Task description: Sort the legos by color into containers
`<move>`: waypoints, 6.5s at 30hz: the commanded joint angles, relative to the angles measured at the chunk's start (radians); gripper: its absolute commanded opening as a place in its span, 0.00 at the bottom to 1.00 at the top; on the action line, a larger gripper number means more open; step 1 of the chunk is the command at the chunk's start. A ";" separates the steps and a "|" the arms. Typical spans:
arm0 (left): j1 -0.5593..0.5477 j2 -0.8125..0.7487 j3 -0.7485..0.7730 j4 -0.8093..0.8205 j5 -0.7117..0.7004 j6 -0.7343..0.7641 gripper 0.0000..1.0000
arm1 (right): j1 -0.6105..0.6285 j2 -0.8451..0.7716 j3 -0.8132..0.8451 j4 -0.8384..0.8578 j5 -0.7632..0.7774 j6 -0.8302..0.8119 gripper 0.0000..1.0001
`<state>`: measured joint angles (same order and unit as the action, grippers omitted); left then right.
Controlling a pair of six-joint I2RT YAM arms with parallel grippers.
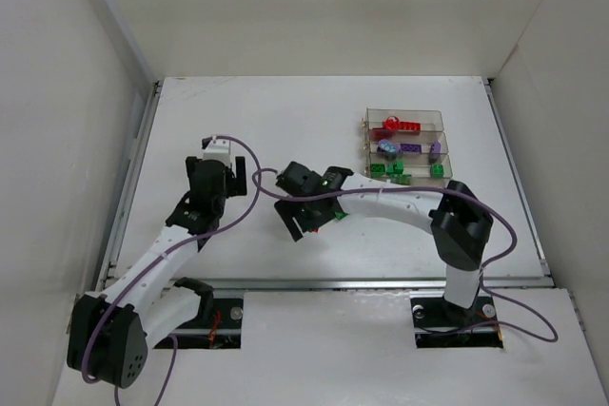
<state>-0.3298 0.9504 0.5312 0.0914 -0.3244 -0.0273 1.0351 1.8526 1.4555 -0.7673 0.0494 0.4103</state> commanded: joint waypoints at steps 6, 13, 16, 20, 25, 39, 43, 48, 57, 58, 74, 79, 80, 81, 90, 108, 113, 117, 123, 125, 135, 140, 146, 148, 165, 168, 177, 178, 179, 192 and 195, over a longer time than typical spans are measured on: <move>-0.052 -0.002 -0.019 0.061 -0.013 0.012 0.79 | -0.012 0.023 -0.038 -0.041 0.018 0.156 0.89; -0.052 -0.002 -0.019 0.061 -0.013 0.012 0.79 | -0.023 0.098 -0.029 -0.020 0.067 0.156 0.89; -0.052 -0.013 -0.019 0.061 -0.013 0.021 0.79 | -0.049 0.122 -0.018 -0.010 0.106 0.156 0.86; -0.052 -0.022 -0.019 0.061 -0.022 0.021 0.80 | -0.093 0.122 -0.043 0.045 0.125 0.156 0.81; -0.052 -0.022 -0.028 0.061 -0.022 0.021 0.80 | -0.124 0.121 -0.009 0.115 0.095 0.101 0.77; -0.052 -0.032 -0.028 0.079 -0.041 0.030 0.81 | -0.124 0.143 0.055 0.004 0.067 0.068 0.71; -0.052 -0.032 -0.037 0.079 -0.041 0.030 0.81 | -0.124 0.161 0.065 -0.030 0.078 0.100 0.66; -0.052 -0.032 -0.037 0.079 -0.041 0.040 0.81 | -0.124 0.171 0.055 -0.040 0.078 0.110 0.28; -0.052 -0.032 -0.037 0.079 -0.041 0.040 0.81 | -0.138 0.055 0.103 0.101 0.018 0.029 0.00; -0.052 -0.032 -0.037 0.079 -0.032 0.040 0.81 | -0.148 0.034 0.117 0.129 0.009 0.028 0.00; -0.052 -0.022 -0.037 0.079 -0.022 0.040 0.81 | -0.702 0.309 0.566 0.240 0.320 0.216 0.00; -0.022 -0.003 -0.037 0.070 0.008 0.040 0.81 | -0.765 0.352 0.583 0.229 0.331 0.216 0.00; -0.021 -0.002 -0.037 0.070 0.008 0.040 0.81 | -0.765 0.352 0.573 0.229 0.331 0.216 0.00; -0.009 0.007 -0.037 0.070 0.019 0.040 0.81 | -0.777 0.352 0.560 0.243 0.331 0.206 0.00; 0.035 0.025 -0.028 0.051 0.041 0.021 0.81 | -0.787 0.382 0.582 0.227 0.313 0.188 0.64; 0.035 0.007 -0.028 0.051 0.050 0.030 0.81 | -0.699 -0.009 0.211 0.312 0.497 0.081 1.00; 0.035 -0.002 -0.028 0.051 0.059 0.030 0.81 | -0.699 -0.055 0.169 0.335 0.442 0.081 1.00; 0.035 -0.012 -0.028 0.051 0.059 0.030 0.81 | -0.687 -0.073 0.160 0.353 0.223 -0.069 1.00; 0.035 -0.012 -0.037 0.061 0.059 0.030 0.81 | -0.520 -0.018 0.169 0.209 0.040 -0.306 0.96; 0.035 -0.012 -0.037 0.061 0.059 0.030 0.81 | -0.479 0.011 0.169 0.165 -0.003 -0.352 0.92; 0.035 -0.012 -0.037 0.070 0.059 0.030 0.81 | -0.350 0.020 0.082 -0.023 -0.169 -0.384 1.00; 0.035 -0.012 -0.046 0.070 0.059 0.030 0.81 | -0.290 0.011 0.040 -0.055 -0.123 -0.373 1.00; 0.035 -0.012 -0.046 0.070 0.068 0.030 0.81 | -0.280 0.036 -0.027 -0.029 -0.102 -0.383 1.00; 0.035 -0.012 -0.046 0.070 0.068 0.030 0.81 | -0.280 0.045 -0.040 -0.003 -0.092 -0.383 1.00; 0.035 -0.012 -0.019 0.051 0.163 0.075 0.65 | -0.280 0.083 -0.047 0.082 -0.078 -0.395 0.06; 0.026 -0.012 0.006 0.033 0.281 0.168 0.54 | -0.280 0.025 -0.012 0.082 -0.164 -0.435 0.00; 0.006 -0.234 -0.029 0.090 0.847 1.019 0.61 | -0.365 0.023 0.259 -0.144 -0.643 -0.605 0.00; 0.006 -0.263 -0.057 0.090 0.889 1.137 0.61 | -0.378 0.034 0.282 -0.164 -0.701 -0.605 0.00; 0.006 -0.272 -0.068 0.090 0.928 1.243 0.63 | -0.379 0.043 0.317 -0.190 -0.730 -0.616 0.00; -0.032 -0.007 0.254 -0.467 1.274 2.061 0.73 | -0.368 -0.021 0.353 -0.231 -0.801 -0.616 0.00; -0.043 0.036 0.280 -0.559 1.274 2.199 0.73 | -0.368 -0.021 0.342 -0.231 -0.801 -0.598 0.00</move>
<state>-0.3595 0.9665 0.7555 -0.3111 0.8749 1.8694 0.6537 1.8908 1.7847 -0.9871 -0.7158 -0.1837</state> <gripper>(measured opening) 0.731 0.424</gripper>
